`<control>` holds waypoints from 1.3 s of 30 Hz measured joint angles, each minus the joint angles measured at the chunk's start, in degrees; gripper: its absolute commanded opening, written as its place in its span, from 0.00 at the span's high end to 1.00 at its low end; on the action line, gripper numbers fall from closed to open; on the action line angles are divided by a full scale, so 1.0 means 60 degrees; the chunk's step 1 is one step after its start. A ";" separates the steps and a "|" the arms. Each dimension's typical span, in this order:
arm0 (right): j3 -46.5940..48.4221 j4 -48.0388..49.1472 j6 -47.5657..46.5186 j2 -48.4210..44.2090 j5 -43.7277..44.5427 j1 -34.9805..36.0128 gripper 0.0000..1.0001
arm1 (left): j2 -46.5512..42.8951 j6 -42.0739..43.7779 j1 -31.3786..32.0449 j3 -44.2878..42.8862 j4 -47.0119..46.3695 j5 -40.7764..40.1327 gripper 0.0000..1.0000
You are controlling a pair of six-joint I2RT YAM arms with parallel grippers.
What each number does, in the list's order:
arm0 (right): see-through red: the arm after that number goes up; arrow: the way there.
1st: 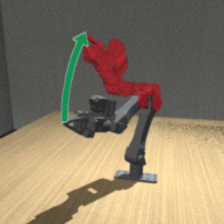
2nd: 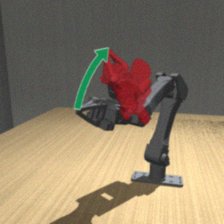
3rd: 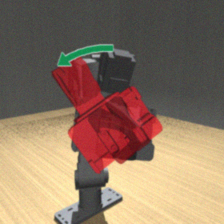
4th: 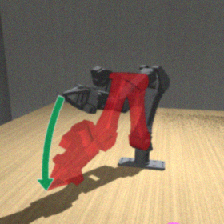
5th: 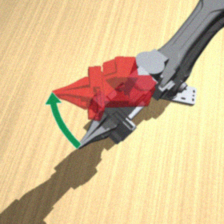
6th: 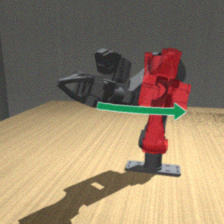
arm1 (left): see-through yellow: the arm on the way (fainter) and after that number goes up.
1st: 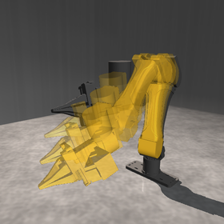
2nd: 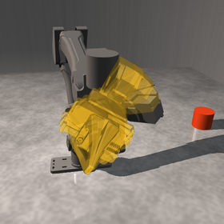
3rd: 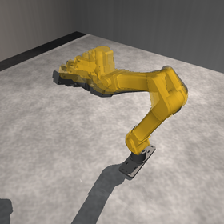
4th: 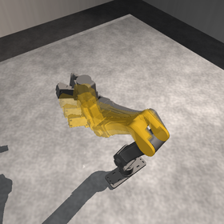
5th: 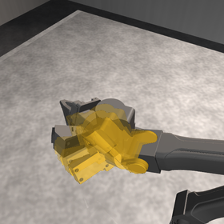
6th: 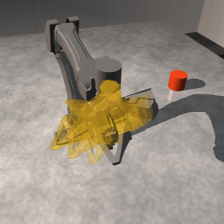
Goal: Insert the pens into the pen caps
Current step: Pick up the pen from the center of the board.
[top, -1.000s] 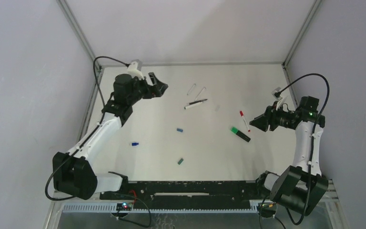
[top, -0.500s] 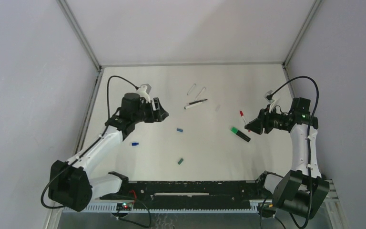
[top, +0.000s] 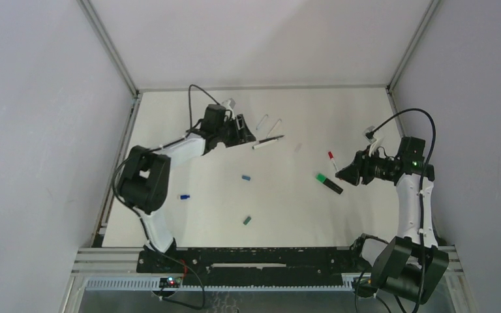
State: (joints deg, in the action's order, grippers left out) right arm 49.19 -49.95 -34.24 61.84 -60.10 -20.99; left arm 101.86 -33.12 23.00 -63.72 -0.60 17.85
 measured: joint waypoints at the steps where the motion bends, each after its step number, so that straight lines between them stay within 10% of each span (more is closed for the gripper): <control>1: -0.0022 0.0022 0.0018 -0.0033 0.0000 -0.0073 0.46 | 0.0448 0.0095 0.0117 -0.0619 0.0240 -0.0095 0.41; 11: -0.0168 0.0200 0.0120 -0.0069 -0.0160 -0.0586 0.46 | 0.2601 0.1086 0.0648 -0.3836 0.2361 -0.0947 0.49; 39: -0.0193 0.0266 0.0193 -0.0051 -0.0579 -0.0885 0.46 | 0.4590 0.1534 0.0718 -0.6054 0.4590 -0.0984 0.63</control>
State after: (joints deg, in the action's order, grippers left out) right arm 48.03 -48.36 -33.08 61.54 -63.57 -26.30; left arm 129.40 -23.92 27.31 -100.05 26.94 11.94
